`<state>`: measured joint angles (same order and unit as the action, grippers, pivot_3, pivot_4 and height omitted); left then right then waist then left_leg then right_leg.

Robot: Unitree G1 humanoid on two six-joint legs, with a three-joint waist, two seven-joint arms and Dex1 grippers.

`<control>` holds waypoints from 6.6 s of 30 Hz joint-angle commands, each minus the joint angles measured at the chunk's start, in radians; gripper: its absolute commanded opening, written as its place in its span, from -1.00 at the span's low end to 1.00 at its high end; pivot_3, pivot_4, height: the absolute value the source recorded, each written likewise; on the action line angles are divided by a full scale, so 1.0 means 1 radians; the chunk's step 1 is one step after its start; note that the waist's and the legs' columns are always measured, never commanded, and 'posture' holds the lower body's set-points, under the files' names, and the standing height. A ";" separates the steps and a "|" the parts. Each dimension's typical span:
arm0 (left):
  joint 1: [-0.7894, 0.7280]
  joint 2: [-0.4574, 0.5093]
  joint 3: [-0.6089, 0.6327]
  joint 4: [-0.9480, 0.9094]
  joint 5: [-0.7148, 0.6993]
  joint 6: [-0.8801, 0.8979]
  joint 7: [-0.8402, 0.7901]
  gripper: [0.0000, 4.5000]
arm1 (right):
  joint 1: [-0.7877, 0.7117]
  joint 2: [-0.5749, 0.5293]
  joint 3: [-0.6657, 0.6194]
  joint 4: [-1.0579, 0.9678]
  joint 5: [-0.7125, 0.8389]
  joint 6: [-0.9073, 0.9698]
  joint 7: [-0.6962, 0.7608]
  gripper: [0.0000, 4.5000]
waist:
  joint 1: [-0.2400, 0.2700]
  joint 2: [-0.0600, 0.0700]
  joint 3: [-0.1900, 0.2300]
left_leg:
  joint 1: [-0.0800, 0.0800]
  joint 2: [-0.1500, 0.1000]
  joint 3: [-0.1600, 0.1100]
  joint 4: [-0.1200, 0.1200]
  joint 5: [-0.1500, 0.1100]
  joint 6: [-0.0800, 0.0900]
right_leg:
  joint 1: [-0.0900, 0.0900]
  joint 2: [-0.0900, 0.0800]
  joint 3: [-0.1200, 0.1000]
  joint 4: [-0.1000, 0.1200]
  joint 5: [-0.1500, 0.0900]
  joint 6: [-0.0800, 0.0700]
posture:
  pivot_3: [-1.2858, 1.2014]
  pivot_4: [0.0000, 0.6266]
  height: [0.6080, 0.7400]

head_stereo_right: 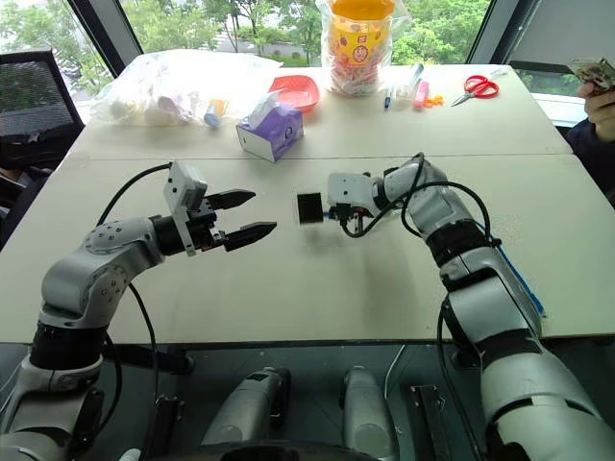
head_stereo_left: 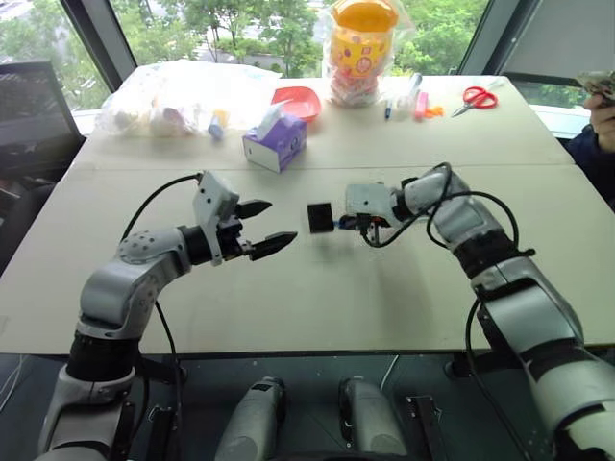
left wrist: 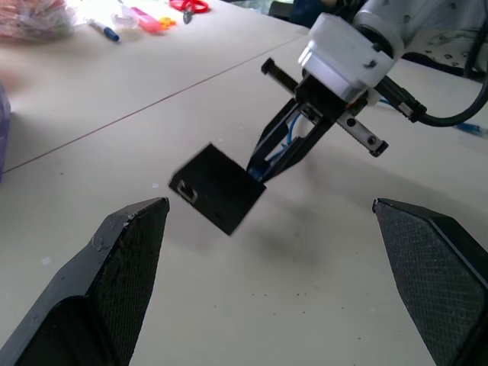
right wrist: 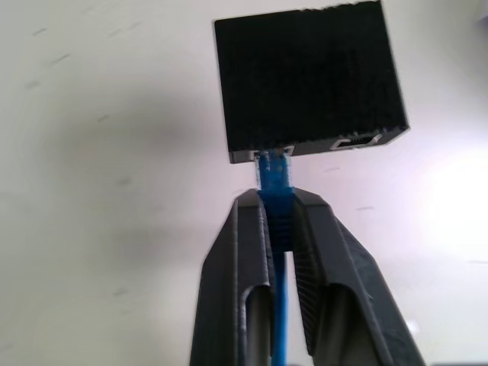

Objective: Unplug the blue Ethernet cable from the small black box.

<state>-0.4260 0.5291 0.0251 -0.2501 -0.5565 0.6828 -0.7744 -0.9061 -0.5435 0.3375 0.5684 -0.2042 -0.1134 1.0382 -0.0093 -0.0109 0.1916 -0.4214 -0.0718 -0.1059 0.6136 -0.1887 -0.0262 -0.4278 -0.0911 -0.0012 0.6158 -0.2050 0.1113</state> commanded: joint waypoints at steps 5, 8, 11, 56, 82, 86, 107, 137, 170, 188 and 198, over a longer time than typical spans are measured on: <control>-0.047 -0.017 0.021 0.024 -0.047 0.013 -0.015 1.00 | 0.323 -0.074 -0.120 -0.604 -0.052 0.022 -0.198 -0.98 | -0.010 0.000 0.000 | 0.000 0.000 0.002 0.000 0.000 0.000 | -0.001 -0.001 0.001 0.000 0.000 0.000 | 0.03 -0.52 1.00; -0.072 -0.026 0.011 0.042 -0.063 0.025 -0.033 1.00 | 0.390 -0.073 -0.131 -0.739 -0.080 0.040 -0.243 -0.98 | -0.009 0.000 0.000 | 0.001 0.001 0.004 0.001 0.000 0.000 | 0.000 0.000 0.002 0.001 -0.001 -0.003 | 0.03 -0.52 1.00; -0.098 -0.036 0.010 0.061 -0.082 0.042 -0.046 1.00 | 0.414 -0.073 -0.127 -0.815 -0.105 0.048 -0.270 -0.98 | -0.005 0.000 0.000 | 0.004 0.002 0.003 0.001 0.000 0.000 | 0.003 0.001 0.002 0.001 -0.002 -0.004 | 0.03 -0.52 1.00; -0.149 0.032 -0.024 0.096 -0.120 0.050 -0.255 -0.79 | -0.023 -0.093 -0.140 -0.607 0.679 1.312 0.111 0.98 | -0.002 0.000 0.000 | -0.003 0.002 0.002 0.001 0.000 0.000 | -0.001 -0.002 -0.001 -0.003 -0.001 -0.005 | 0.03 -0.52 1.00; -0.114 0.042 -0.042 0.067 -0.103 0.020 -0.261 -0.79 | -0.084 -0.090 -0.038 -0.560 0.714 1.292 0.142 0.01 | -0.005 0.000 0.000 | -0.004 0.002 0.002 0.001 0.000 0.001 | -0.002 -0.003 -0.001 -0.003 -0.001 -0.004 | 0.03 -0.52 1.00; -0.113 0.042 -0.042 0.064 -0.103 0.024 -0.261 -0.79 | -0.087 -0.089 -0.030 -0.561 0.715 1.287 0.144 0.01 | -0.005 0.000 0.000 | -0.004 0.002 0.002 0.001 0.000 0.001 | -0.002 -0.003 -0.001 -0.003 -0.001 -0.004 | 0.03 -0.52 1.00; -0.085 0.051 -0.037 0.032 -0.110 0.032 -0.261 -0.79 | -0.093 -0.095 0.008 -0.561 0.689 1.245 0.151 -0.98 | -0.005 0.000 0.000 | -0.004 0.002 0.001 0.001 0.000 0.001 | -0.002 -0.002 -0.001 -0.002 -0.001 -0.004 | 0.03 -0.52 1.00; -0.115 0.068 -0.021 0.041 -0.159 0.053 -0.275 -0.79 | -0.105 -0.101 -0.033 -0.547 0.747 1.293 0.165 0.46 | -0.006 0.000 0.000 | -0.004 0.002 0.001 0.001 0.000 0.000 | -0.003 -0.002 -0.001 -0.002 -0.001 -0.004 | 0.03 -0.52 1.00; -0.128 0.054 0.011 0.009 -0.258 0.153 -0.294 -0.79 | -0.134 -0.091 0.020 -0.615 0.754 1.295 0.191 -0.93 | -0.007 0.000 0.000 | -0.004 0.002 0.001 0.001 0.000 0.001 | -0.003 -0.002 -0.001 -0.002 -0.001 -0.004 | 0.03 -0.52 1.00; -0.114 0.101 -0.036 -0.035 -0.235 0.133 -0.372 -0.79 | -0.166 -0.087 0.000 -0.675 0.794 1.353 0.186 -0.99 | -0.006 0.000 0.000 | -0.004 0.002 0.001 0.001 0.000 0.000 | -0.003 -0.003 -0.001 -0.002 -0.001 -0.004 | 0.03 -0.52 1.00; -0.096 0.176 -0.012 -0.007 -0.207 0.091 -0.409 -0.79 | -0.048 -0.251 0.075 -0.540 0.658 1.169 0.224 -0.99 | -0.001 -0.001 0.000 | -0.004 0.001 0.002 0.002 0.000 0.000 | -0.002 -0.003 -0.001 -0.002 -0.001 -0.004 | 0.03 -0.52 1.00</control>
<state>-0.5155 0.6909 -0.0156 -0.2268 -0.7501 0.7961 -1.1628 -0.9537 -0.7696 0.4274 0.0016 0.4863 1.0915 1.2592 -0.0105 -0.0115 0.1919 -0.4257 -0.0708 -0.1037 0.6153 -0.1887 -0.0257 -0.4302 -0.0944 -0.0026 0.6131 -0.2065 0.1069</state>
